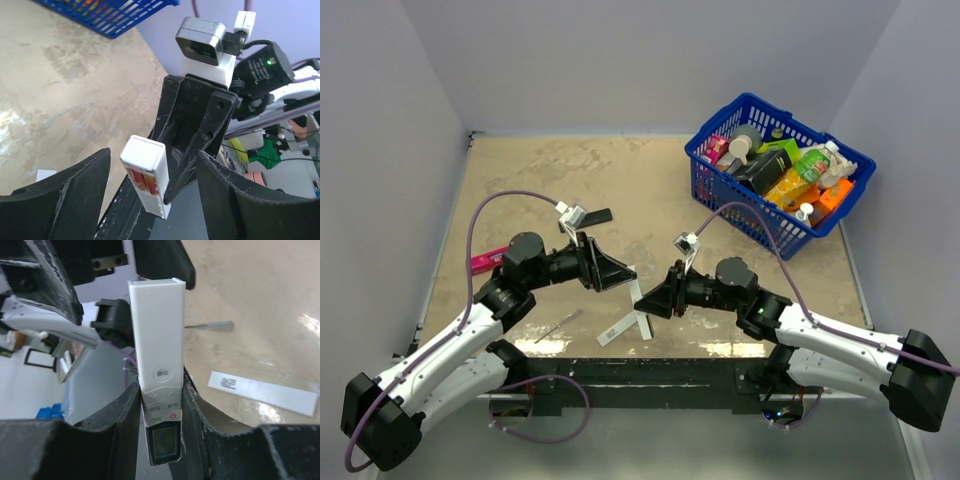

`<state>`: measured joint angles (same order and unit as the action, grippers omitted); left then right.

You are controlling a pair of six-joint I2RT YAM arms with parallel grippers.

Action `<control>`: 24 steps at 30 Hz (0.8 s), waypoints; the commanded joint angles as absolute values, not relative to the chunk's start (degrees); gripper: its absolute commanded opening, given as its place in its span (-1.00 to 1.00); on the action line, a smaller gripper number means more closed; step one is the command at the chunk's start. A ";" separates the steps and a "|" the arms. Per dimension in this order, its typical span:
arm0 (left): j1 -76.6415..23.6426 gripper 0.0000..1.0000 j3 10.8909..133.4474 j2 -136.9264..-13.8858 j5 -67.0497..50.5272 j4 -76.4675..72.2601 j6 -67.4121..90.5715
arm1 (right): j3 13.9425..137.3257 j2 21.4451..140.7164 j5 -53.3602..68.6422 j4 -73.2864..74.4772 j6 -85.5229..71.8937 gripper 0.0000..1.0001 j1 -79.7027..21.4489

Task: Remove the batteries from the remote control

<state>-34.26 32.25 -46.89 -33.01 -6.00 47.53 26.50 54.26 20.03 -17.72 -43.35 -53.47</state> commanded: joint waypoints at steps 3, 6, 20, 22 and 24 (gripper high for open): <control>-34.63 0.40 28.48 -46.06 -41.66 -23.02 52.37 | 26.10 52.56 28.30 -32.77 -47.54 -1.00 -53.35; -34.54 0.32 28.04 -45.88 -41.84 -23.29 52.65 | 26.19 52.56 28.65 -34.01 -48.51 -1.00 -53.26; -34.54 -1.00 30.67 -50.70 -34.04 -9.98 50.02 | 25.49 47.12 17.33 -19.62 -47.81 0.19 -53.35; -34.54 -1.00 33.48 -52.02 -31.39 -5.21 45.98 | 25.49 44.13 12.67 -13.29 -47.20 0.36 -53.35; -34.54 -1.00 37.41 -55.18 -26.56 3.30 41.60 | 25.66 41.15 8.38 -7.07 -47.02 0.55 -53.35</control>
<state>-34.74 29.80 -51.51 -35.59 -11.25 50.78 25.06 46.41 18.83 -18.20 -47.92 -53.43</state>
